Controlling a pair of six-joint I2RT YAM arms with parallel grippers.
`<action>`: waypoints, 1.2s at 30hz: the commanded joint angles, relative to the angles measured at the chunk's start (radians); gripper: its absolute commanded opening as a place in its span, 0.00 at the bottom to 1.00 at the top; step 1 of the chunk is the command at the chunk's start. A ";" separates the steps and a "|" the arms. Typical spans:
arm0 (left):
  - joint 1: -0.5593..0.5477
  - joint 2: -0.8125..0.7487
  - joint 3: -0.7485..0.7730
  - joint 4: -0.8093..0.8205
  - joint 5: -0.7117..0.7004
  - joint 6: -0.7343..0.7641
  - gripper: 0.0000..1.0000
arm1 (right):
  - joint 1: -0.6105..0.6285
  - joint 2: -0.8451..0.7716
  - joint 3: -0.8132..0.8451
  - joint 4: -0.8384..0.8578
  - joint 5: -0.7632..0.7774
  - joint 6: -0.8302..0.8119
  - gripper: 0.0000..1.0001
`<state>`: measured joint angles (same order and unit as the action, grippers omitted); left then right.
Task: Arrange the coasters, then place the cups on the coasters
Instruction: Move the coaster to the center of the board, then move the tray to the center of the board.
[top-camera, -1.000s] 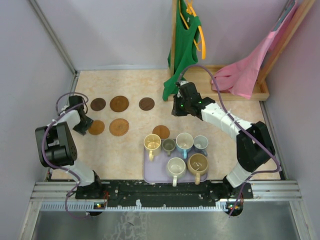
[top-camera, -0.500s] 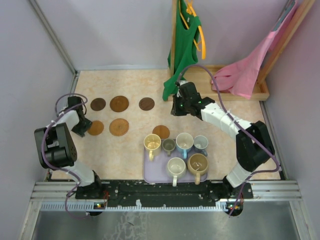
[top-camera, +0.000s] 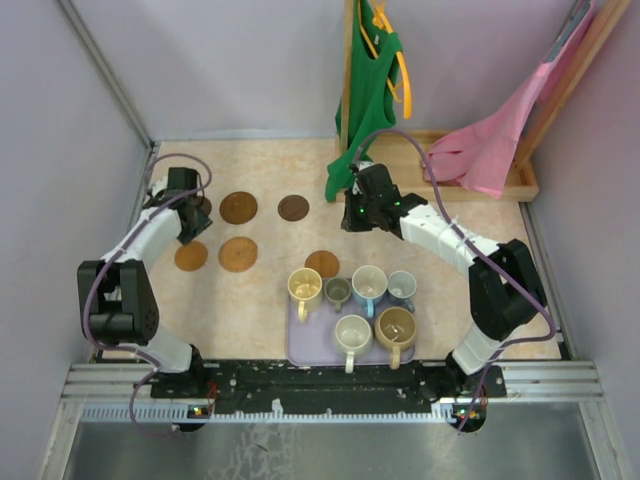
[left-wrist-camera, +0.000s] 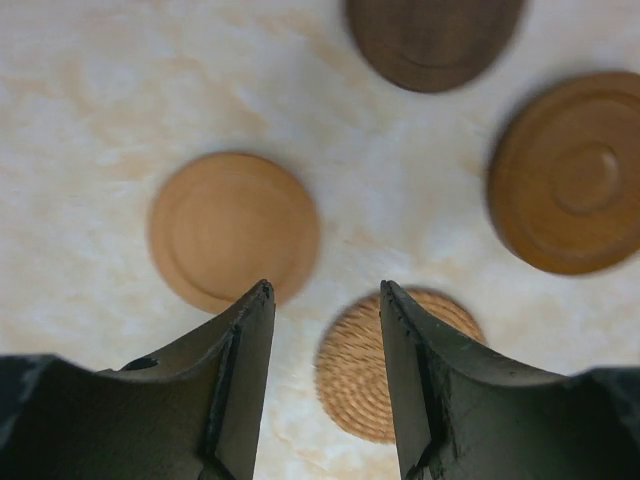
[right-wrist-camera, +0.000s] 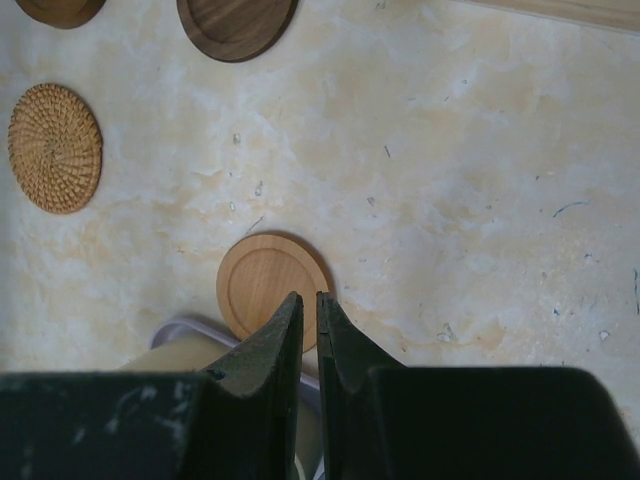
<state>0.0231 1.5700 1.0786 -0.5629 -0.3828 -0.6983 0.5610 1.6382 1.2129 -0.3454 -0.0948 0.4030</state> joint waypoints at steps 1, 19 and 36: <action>-0.097 0.002 0.071 0.008 -0.001 0.035 0.53 | 0.005 -0.019 0.032 0.014 0.016 0.003 0.12; -0.552 0.280 0.346 0.016 0.066 0.138 0.53 | -0.064 -0.153 -0.115 0.015 0.059 0.055 0.12; -0.770 0.411 0.428 0.001 0.130 0.154 0.52 | -0.115 -0.225 -0.188 0.007 0.101 0.106 0.12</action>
<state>-0.7162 1.9640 1.4994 -0.5587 -0.2749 -0.5430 0.4633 1.4654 1.0382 -0.3668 -0.0086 0.4820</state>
